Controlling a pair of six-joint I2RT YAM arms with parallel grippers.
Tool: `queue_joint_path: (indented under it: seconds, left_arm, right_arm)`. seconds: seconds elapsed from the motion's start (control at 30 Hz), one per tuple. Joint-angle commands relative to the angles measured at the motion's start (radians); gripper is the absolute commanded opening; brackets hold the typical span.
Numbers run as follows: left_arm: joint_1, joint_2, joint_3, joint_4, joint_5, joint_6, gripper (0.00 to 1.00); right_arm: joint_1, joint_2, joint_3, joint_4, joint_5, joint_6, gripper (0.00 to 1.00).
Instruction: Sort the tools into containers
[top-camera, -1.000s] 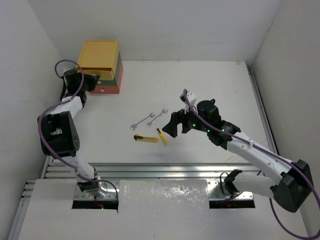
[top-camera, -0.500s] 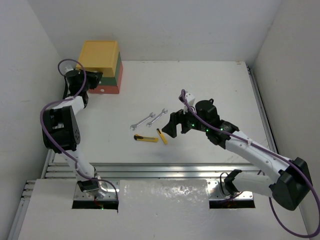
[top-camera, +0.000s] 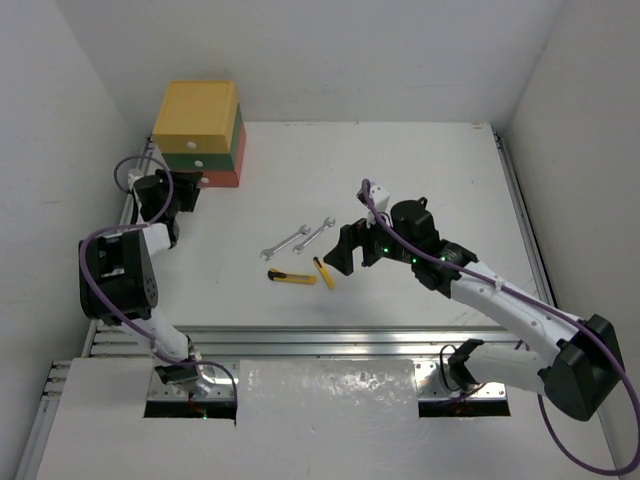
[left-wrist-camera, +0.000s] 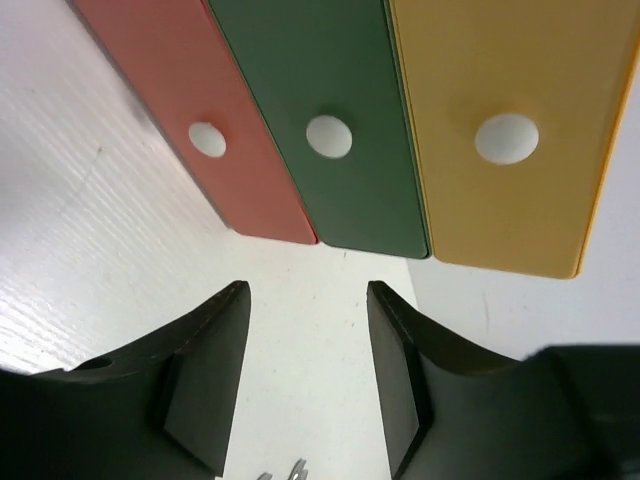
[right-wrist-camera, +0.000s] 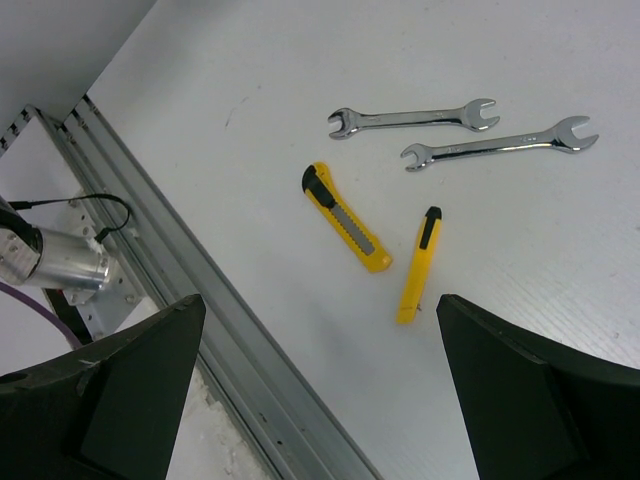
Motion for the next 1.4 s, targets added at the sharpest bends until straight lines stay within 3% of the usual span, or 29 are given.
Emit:
queue_joint_path:
  seconds: [0.0,0.2,0.43,1.07,1.23,1.37]
  left_arm:
    - [0.028,-0.013,-0.005,0.188,-0.046,-0.025,0.48]
    - [0.043,0.140,-0.042,0.540,0.018,-0.069,0.48]
    - [0.060,0.267,0.007,0.628,0.053,-0.108,0.48]
    - [0.060,0.430,0.169,0.636,0.129,-0.115,0.47]
    - [0.060,0.455,0.188,0.654,0.139,-0.128,0.39]
    - [0.059,0.459,0.206,0.659,0.150,-0.125,0.27]
  right_arm:
    - [-0.002,0.009,0.004,0.048,-0.004,-0.014,0.99]
    - [-0.002,0.030,0.000,0.080,-0.021,-0.028,0.99]
    - [-0.001,0.056,0.003,0.097,-0.047,-0.051,0.99]
    - [-0.001,0.129,0.026,0.100,-0.072,-0.070,0.99]
    - [-0.002,0.136,0.027,0.100,-0.072,-0.070,0.99]
    - [-0.002,0.139,0.029,0.100,-0.072,-0.071,0.99]
